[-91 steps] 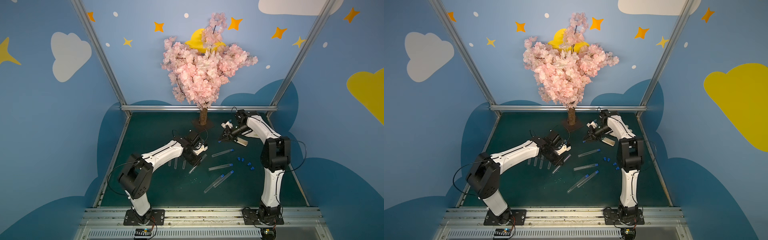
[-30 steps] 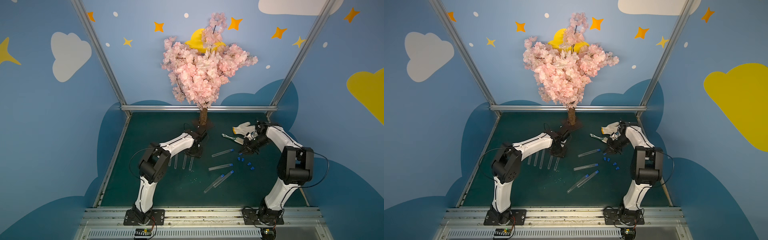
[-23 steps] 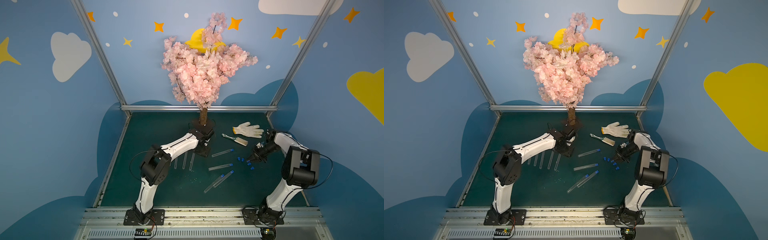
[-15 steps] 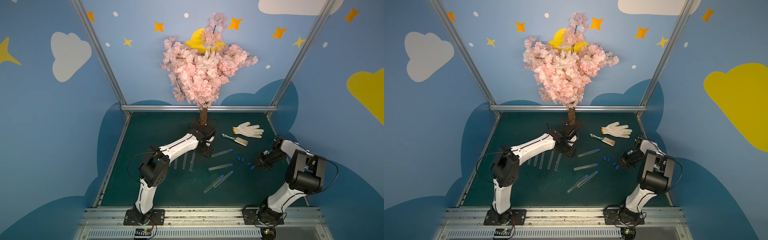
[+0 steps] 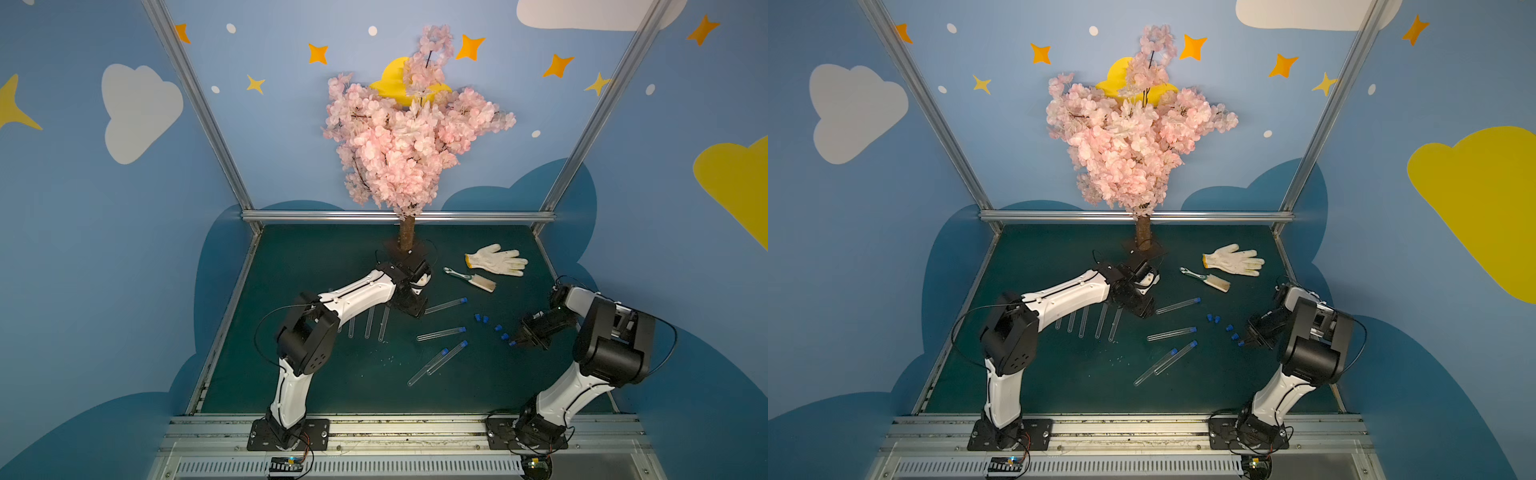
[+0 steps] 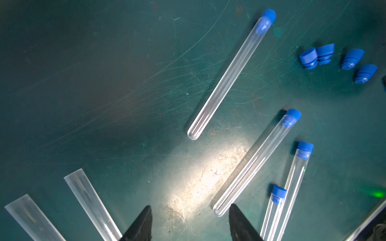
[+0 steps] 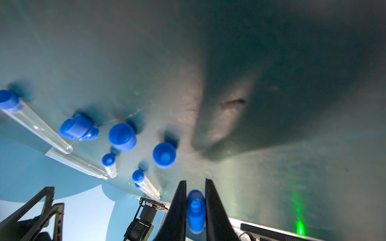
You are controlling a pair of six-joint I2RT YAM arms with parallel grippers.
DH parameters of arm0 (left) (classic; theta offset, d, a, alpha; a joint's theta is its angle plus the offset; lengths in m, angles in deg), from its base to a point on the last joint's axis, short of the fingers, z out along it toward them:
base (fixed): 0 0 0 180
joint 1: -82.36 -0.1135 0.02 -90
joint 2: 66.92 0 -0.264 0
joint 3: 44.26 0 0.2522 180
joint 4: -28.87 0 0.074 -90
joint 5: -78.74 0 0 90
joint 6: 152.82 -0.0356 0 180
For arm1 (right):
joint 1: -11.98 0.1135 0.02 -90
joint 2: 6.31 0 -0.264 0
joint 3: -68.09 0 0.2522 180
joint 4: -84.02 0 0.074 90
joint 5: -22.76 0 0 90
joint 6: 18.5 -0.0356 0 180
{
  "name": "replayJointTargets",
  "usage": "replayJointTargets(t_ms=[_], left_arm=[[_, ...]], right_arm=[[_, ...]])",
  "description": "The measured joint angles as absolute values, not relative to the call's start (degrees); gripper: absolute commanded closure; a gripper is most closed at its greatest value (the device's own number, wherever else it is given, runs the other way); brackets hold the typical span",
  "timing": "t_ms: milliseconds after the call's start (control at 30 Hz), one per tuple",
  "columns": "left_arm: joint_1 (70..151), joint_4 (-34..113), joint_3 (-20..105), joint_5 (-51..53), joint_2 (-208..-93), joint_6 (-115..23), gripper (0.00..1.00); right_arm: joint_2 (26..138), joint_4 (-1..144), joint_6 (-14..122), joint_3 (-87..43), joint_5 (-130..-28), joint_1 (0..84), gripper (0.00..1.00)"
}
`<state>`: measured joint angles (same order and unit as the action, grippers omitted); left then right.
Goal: Remove stoppers from test tubes
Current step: Place the stopper at the center of the board.
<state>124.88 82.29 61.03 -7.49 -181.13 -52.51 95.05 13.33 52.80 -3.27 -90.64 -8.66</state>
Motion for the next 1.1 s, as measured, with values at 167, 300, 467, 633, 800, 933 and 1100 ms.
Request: replayJointTargets(t_ms=[167, 300, 467, 633, 800, 933, 1100], left_arm=[[125.01, 81.77, 61.03, -6.73, -180.56, -53.62, 0.4], [125.18, 81.64, 61.05, -6.73, -180.56, -53.93, 0.39], [125.29, 81.68, 61.47, -6.68, -180.56, -54.46, 0.36], [125.56, 81.83, 63.06, -5.94, -180.59, -54.96, 0.31], [126.04, 82.6, 65.75, -5.68, -181.53, -55.64, 0.31], [126.32, 83.21, 66.43, -5.44, -182.38, -56.12, 0.31], [126.41, 84.17, 66.67, -5.11, -182.55, -56.66, 0.31]], right_arm=[[96.91, 14.31, 52.78, -3.03, -90.73, -8.64, 0.86], [97.19, 14.42, 52.83, -2.99, -91.32, -8.66, 0.85], [97.28, 14.6, 52.85, -2.99, -91.45, -8.7, 0.82], [97.28, 15.04, 52.83, -2.99, -91.49, -8.55, 0.8], [97.28, 15.17, 52.65, -2.99, -91.43, -8.35, 0.79], [97.17, 15.28, 52.45, -2.99, -91.39, -8.18, 0.77], [97.06, 15.41, 52.41, -2.99, -91.39, -7.96, 0.74]])
